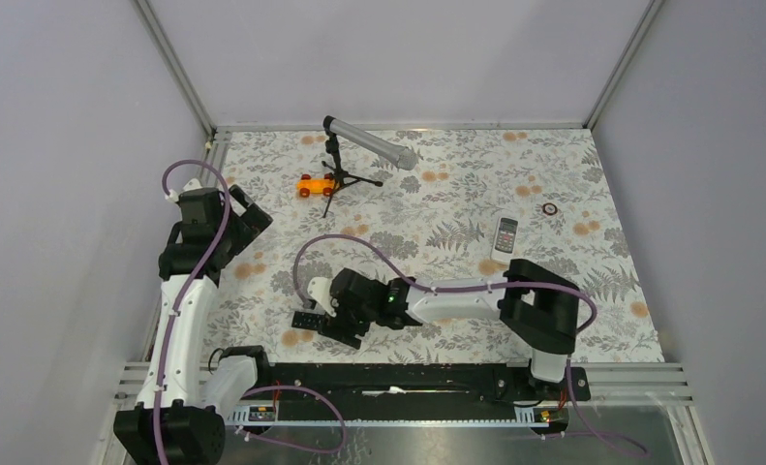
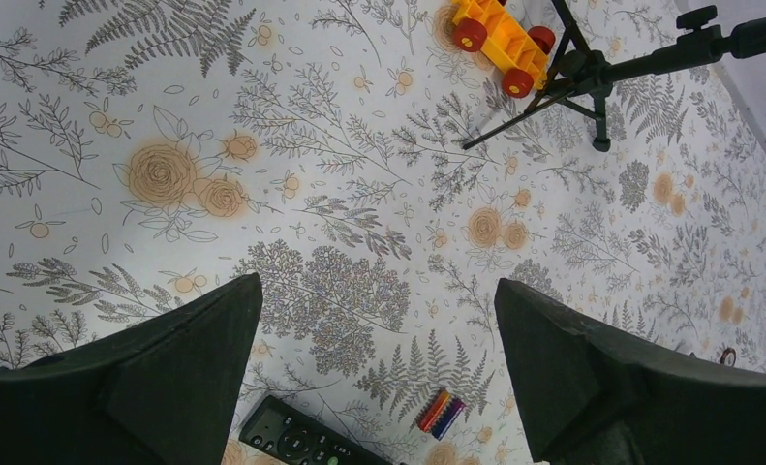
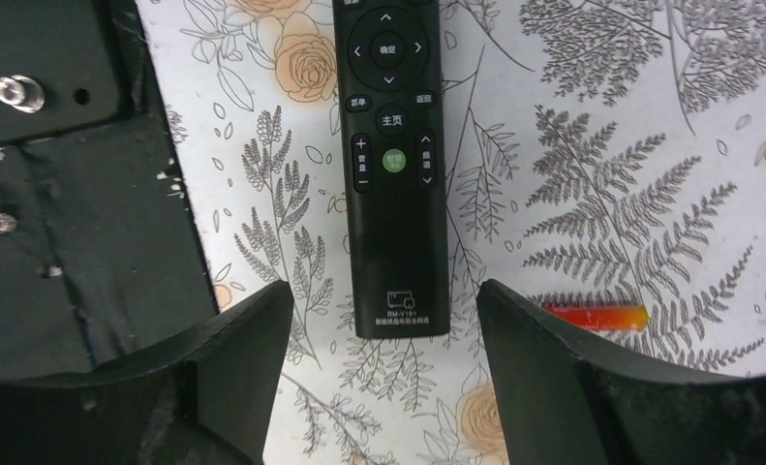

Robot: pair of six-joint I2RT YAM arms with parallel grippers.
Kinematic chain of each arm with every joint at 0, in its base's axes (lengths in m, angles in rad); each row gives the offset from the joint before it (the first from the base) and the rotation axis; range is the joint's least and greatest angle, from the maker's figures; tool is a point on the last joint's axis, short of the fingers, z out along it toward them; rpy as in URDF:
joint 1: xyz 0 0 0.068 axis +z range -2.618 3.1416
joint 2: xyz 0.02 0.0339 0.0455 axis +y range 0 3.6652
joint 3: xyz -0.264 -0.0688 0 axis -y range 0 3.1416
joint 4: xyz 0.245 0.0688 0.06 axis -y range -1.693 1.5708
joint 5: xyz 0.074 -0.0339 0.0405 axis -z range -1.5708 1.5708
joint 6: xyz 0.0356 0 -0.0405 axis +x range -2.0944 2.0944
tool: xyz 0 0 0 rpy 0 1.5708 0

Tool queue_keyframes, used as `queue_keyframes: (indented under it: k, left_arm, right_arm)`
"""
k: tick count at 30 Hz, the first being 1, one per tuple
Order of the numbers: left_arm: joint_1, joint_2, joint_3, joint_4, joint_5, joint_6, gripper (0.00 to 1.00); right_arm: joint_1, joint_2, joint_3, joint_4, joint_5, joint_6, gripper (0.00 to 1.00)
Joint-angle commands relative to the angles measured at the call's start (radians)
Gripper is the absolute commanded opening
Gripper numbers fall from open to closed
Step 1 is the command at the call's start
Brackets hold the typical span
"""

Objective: Load the batteries into the remote control
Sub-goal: Pick up the remote control from the center of the board.

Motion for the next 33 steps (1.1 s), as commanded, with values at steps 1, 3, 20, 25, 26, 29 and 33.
queue_keyframes:
  k: [1,3,20,25,26,29,33]
  left_arm:
    - [0.013,-0.013,0.034,0.012,-0.009,-0.002,0.99]
    - [0.017,-0.009,0.031,0.013,0.005,-0.003,0.99]
    - [0.034,-0.018,0.005,0.009,0.04,-0.003,0.99]
    - [0.04,-0.018,0.003,-0.033,0.006,-0.006,0.99]
    - [0.041,-0.017,0.001,-0.043,0.009,-0.009,0.99]
    - [0.042,-0.018,-0.03,-0.059,0.058,-0.016,0.99]
    - [0.042,-0.027,-0.095,-0.067,0.14,-0.028,0.99]
  right_arm:
    - [0.022,0.07,0.078,-0.05,0.048,-0.084,0.75]
    - [0.025,0.094,0.099,-0.067,0.046,-0.085,0.69]
    - [0.024,0.23,0.215,-0.195,0.11,-0.048,0.38]
    - [0.003,0.198,0.209,-0.15,0.149,0.01,0.34]
    - [-0.001,0.184,0.209,-0.142,0.15,0.025,0.34]
    - [-0.037,0.151,0.206,-0.11,0.106,0.076,0.35]
    - [-0.097,0.147,0.228,-0.084,-0.034,0.164,0.35]
